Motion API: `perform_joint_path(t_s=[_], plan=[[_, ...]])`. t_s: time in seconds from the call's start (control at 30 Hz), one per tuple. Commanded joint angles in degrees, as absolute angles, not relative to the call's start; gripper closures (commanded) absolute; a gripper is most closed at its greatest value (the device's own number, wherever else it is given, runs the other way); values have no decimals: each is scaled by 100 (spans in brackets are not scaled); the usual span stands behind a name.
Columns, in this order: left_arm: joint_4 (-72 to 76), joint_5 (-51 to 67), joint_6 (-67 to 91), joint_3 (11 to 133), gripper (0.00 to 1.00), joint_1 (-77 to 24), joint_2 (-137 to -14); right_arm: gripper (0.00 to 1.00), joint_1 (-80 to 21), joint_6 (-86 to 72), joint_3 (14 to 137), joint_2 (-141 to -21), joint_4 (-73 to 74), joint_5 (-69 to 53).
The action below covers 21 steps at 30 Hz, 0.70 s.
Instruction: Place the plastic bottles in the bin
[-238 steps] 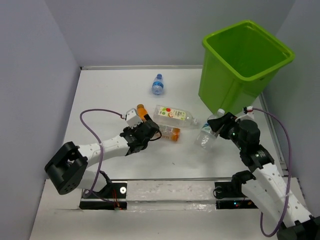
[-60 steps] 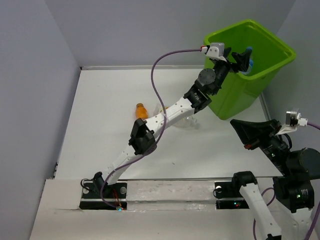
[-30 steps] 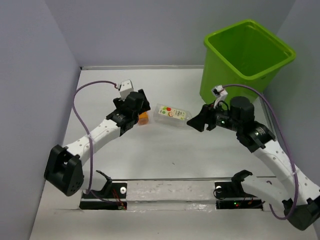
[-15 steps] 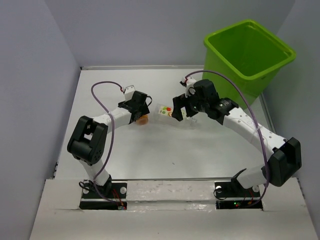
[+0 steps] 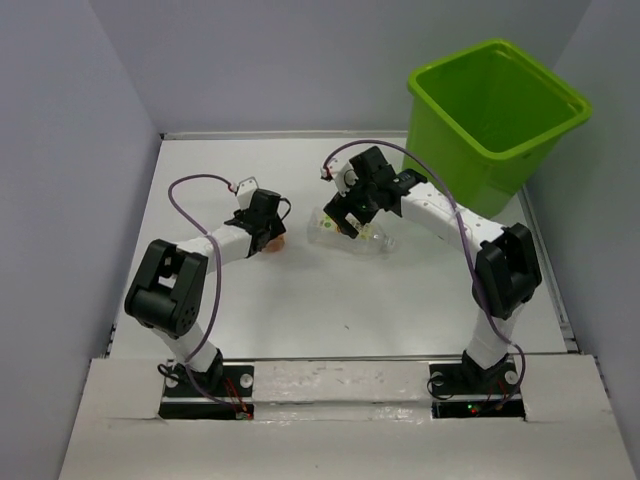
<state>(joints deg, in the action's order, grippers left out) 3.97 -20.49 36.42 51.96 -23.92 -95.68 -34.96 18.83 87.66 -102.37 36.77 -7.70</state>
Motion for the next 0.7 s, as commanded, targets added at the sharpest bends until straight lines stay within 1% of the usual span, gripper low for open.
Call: perform_joint_path(t_s=[0.0,0.03,0.17,0.3,0.37,0.4,0.43,0.47,0.5,0.53,0.6,0.63,0.67], plan=[[623,-1864,3744,4713,62,-2391,-8606,0,-3533,2584,9630,-10887,4174,-1019],[633,-1785,3762,4546,62,-2391,-8283,0,-3533,2627,9720,-11011,4244,-1089],[572,-1653,3762,4298,62,-2391,-7604,0,-3533,2681,9966,-11452,4377,-1221],[440,-1494,3771,4157,62,-2391,-6550,1,-3533,2654,10107,-11944,4368,-1537],[326,-1477,3744,4183,62,-2399,-6068,14,-3533,2524,10160,-11988,4237,-1626],[229,-1477,3735,4236,62,-2399,-5917,30,-3533,2462,10143,-11936,4123,-1617],[176,-1485,3709,4271,62,-2391,-5776,30,-3533,2391,10099,-11840,4009,-1600],[132,-1485,3683,4306,62,-2399,-5531,49,-3533,2330,9942,-11691,3677,-1574],[45,-1485,3648,4394,62,-2399,-5424,65,-3533,2181,9871,-11324,3526,-1521],[9,-1477,3639,4438,62,-2391,-5318,69,-3533,2093,9835,-11103,3437,-1503],[17,-1380,3621,4517,62,-2391,-5098,73,-3533,1820,9809,-10611,3183,-1485],[9,-1328,3621,4578,62,-2399,-5037,77,-3533,1741,9782,-10052,3086,-1477],[17,-1188,3621,4605,62,-2399,-4940,79,-3533,1662,9782,-9750,2867,-1468]])
